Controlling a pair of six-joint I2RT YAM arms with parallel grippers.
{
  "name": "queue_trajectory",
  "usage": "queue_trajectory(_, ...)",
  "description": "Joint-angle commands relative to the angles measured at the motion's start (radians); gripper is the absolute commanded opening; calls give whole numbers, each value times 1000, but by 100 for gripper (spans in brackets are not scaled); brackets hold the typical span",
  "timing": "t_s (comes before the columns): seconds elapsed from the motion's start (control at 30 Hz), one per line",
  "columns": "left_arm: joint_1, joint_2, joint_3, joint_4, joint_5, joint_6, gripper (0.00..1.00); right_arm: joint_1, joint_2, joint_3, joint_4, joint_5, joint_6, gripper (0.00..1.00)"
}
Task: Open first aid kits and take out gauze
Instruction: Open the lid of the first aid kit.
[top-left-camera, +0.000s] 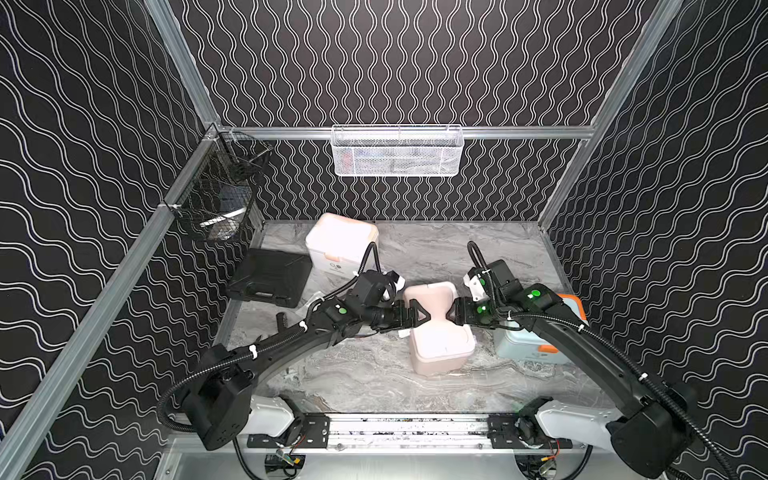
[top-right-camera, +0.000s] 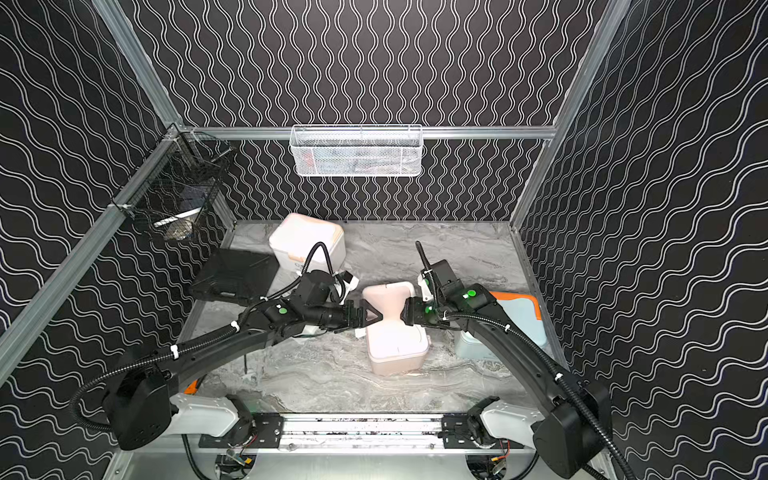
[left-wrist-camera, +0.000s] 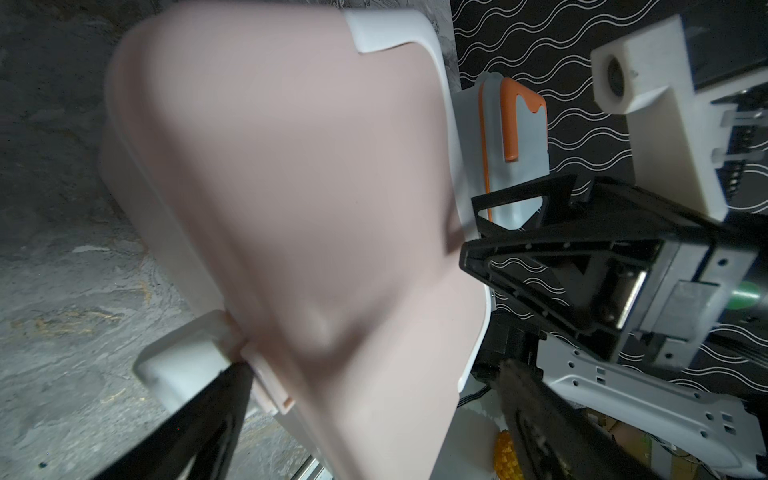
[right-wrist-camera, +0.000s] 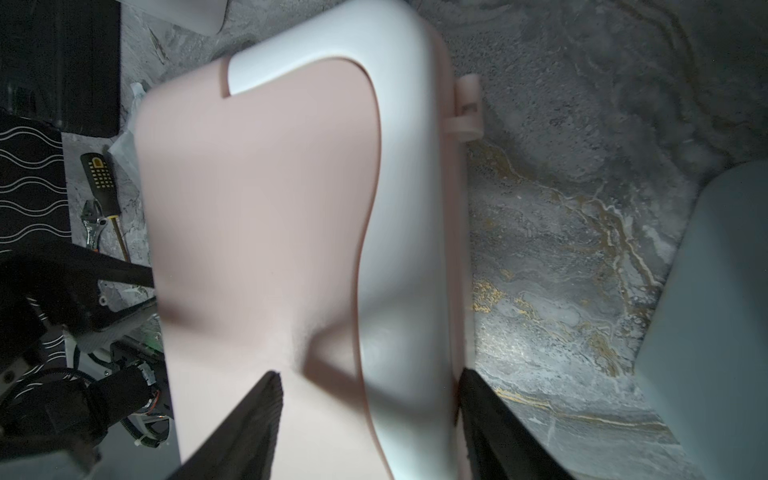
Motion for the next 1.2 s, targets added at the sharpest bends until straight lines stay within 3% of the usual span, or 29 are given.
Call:
queue_trajectory(0.0, 2, 7, 1, 45, 16, -15, 97, 1, 6, -2, 27, -47, 8, 68)
queue_trajectory(0.53, 13, -4, -40, 217, 130, -139, 98, 19, 7, -28, 65, -96, 36, 68)
queue_trajectory(0.8, 57, -26, -98, 390, 211, -268, 99, 43, 5, -44, 86, -99, 56, 68)
queue_trajectory(1.17, 146, -106, -137, 435, 261, -336, 99, 56, 23, -35, 101, -104, 71, 69)
